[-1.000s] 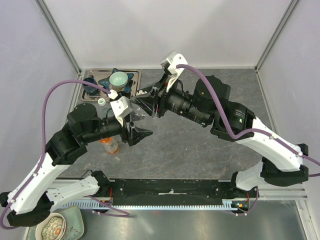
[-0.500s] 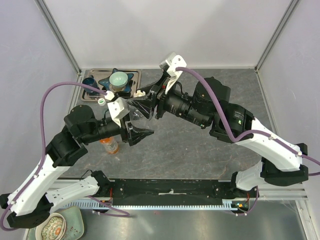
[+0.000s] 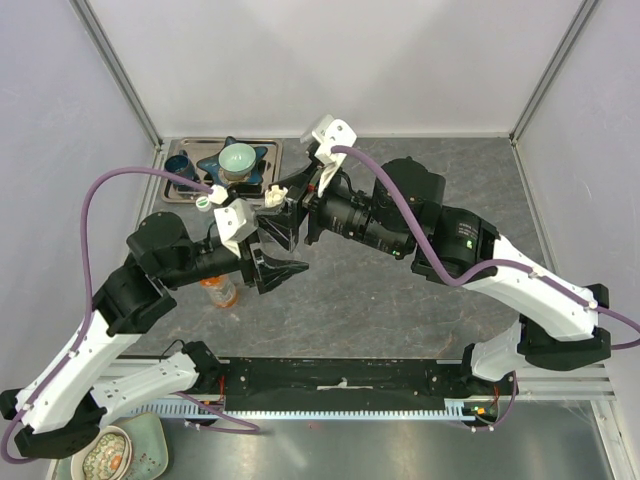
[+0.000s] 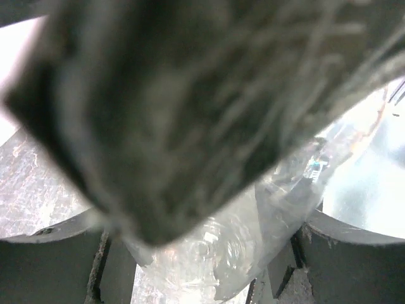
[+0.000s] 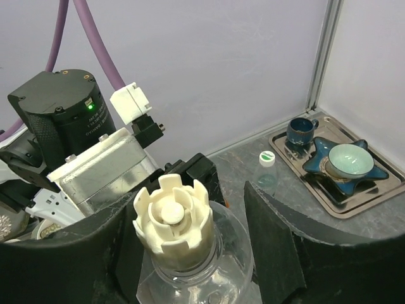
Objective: Screw on the bottle caps
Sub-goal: Screw the bottle cap onto the plastic bottle.
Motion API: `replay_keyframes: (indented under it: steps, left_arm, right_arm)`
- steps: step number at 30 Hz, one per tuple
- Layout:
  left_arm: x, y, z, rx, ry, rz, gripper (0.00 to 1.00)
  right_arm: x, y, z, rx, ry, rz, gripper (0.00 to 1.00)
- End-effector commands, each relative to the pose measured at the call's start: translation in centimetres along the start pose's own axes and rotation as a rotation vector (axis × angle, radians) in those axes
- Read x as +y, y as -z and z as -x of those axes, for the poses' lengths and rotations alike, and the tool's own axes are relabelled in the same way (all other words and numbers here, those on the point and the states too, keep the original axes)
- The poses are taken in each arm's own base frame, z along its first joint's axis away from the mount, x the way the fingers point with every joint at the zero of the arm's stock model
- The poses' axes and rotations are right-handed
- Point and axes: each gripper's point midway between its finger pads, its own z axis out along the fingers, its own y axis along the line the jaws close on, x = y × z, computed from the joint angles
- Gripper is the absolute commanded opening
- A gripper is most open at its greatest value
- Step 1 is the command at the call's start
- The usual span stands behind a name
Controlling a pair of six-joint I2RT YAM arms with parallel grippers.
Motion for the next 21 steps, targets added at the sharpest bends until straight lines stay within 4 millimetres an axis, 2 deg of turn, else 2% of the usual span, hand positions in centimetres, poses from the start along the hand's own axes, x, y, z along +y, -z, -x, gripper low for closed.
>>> replay_keyframes:
  steps: [1, 7, 8, 10, 16, 21]
  left_arm:
    - [-1.2, 1.2, 6.6, -0.242, -0.159, -0.049, 0.1]
    - [-1.1, 1.4, 6.7, -0.247, -0.154, -0.04, 0.1]
    - [-1.1, 1.5, 6.8, -0.251, -0.154, -0.042, 0.1]
    - [-1.2, 1.5, 6.8, -0.251, -0.149, -0.047, 0.1]
    - [-1.2, 1.4, 6.7, -0.249, -0.135, -0.054, 0.1]
    - [-0.9, 1.5, 6.6, -0.248, -0.13, -0.038, 0.09]
  right_arm:
    - [-0.7, -0.2, -5.1, 0.174, 0.044, -0.022, 0.68]
    - [-1.9, 1.6, -4.4, 0.176, 0.09, -0.072, 0.78]
    - [-2.2, 1.8, -4.3, 0.177, 0.097, -0.083, 0.88]
    - [-2.6, 2.4, -4.0, 0.175, 0.116, -0.099, 0.98]
    - [-2.6, 3.2, -3.1, 0.163, 0.14, -0.085, 0.98]
    - [-1.6, 4.4, -3.8, 0.211, 0.179, -0.002, 0.98]
